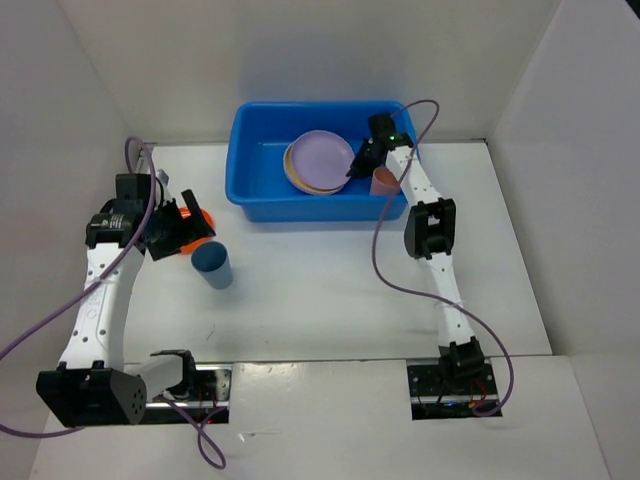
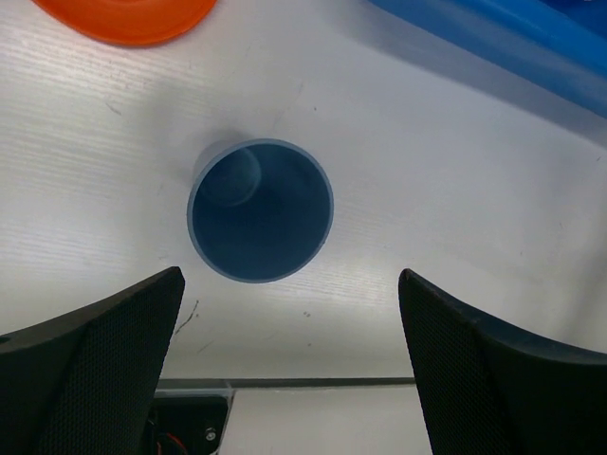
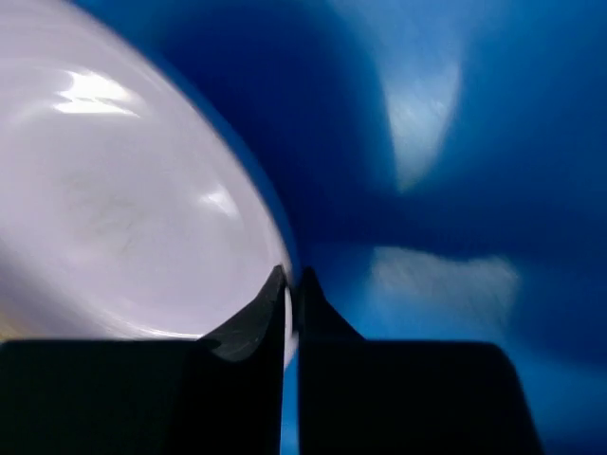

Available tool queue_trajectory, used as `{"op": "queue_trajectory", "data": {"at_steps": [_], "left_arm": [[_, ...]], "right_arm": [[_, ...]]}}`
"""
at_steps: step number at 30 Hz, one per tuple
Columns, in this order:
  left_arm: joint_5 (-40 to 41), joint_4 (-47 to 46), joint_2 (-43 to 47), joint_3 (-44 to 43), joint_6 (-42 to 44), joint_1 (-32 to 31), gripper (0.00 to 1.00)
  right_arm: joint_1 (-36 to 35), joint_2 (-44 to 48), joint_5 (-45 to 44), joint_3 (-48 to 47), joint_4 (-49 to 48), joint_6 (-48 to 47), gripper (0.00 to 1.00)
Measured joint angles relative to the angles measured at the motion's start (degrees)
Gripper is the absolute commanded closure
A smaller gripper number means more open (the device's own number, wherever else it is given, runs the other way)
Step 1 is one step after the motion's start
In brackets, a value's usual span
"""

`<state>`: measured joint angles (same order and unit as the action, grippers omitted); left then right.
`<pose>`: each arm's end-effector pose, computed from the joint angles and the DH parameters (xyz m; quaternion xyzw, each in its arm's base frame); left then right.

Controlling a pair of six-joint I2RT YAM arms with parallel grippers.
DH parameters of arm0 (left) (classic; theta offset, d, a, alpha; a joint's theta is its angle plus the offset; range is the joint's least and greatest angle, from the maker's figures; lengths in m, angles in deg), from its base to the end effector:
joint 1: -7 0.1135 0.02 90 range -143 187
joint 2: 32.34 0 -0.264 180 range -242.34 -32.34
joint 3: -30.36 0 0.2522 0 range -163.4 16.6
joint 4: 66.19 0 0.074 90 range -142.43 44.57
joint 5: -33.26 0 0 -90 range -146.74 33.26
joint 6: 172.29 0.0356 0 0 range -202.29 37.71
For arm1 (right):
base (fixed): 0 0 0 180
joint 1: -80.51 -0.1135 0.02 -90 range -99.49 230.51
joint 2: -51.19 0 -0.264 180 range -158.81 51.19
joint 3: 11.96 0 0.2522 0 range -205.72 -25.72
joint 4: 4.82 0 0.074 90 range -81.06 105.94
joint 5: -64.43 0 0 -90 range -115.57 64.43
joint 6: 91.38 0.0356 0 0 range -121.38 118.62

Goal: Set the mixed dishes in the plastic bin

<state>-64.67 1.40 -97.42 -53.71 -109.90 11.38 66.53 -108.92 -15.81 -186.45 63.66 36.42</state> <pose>0.2192 0.0119 0.3530 -0.2337 0.9038 -0.1344 0.3324 0.5580 0.1451 0.1776 0.1700 0.9329 0.2069 0.2409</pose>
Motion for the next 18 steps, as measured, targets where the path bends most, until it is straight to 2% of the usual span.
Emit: {"op": "queue_trajectory", "data": {"at_steps": [1,2,3,7,18], "left_arm": [[0.09,0.07,0.09,0.55,-0.15,0.20,0.00],[0.13,0.33,0.22,1.20,-0.52,0.42,0.00],[0.17,0.39,0.24,1.99,-0.98,0.50,0.00],[0.17,0.87,0.26,5.07,-1.36,0.72,0.00],[1.92,1.25,1.38,9.25,-1.42,0.74,0.00]], "right_arm": [[0.87,2.19,2.21,5.75,-3.76,1.03,1.00],[1.44,-0.42,2.78,-1.20,0.70,1.31,1.00],[2.01,-2.40,2.95,-6.54,1.01,0.37,1.00],[2.80,-2.58,1.16,-16.15,1.16,-0.02,1.00],[2.73,-2.16,1.55,-17.77,1.42,-0.15,1.00]]}}
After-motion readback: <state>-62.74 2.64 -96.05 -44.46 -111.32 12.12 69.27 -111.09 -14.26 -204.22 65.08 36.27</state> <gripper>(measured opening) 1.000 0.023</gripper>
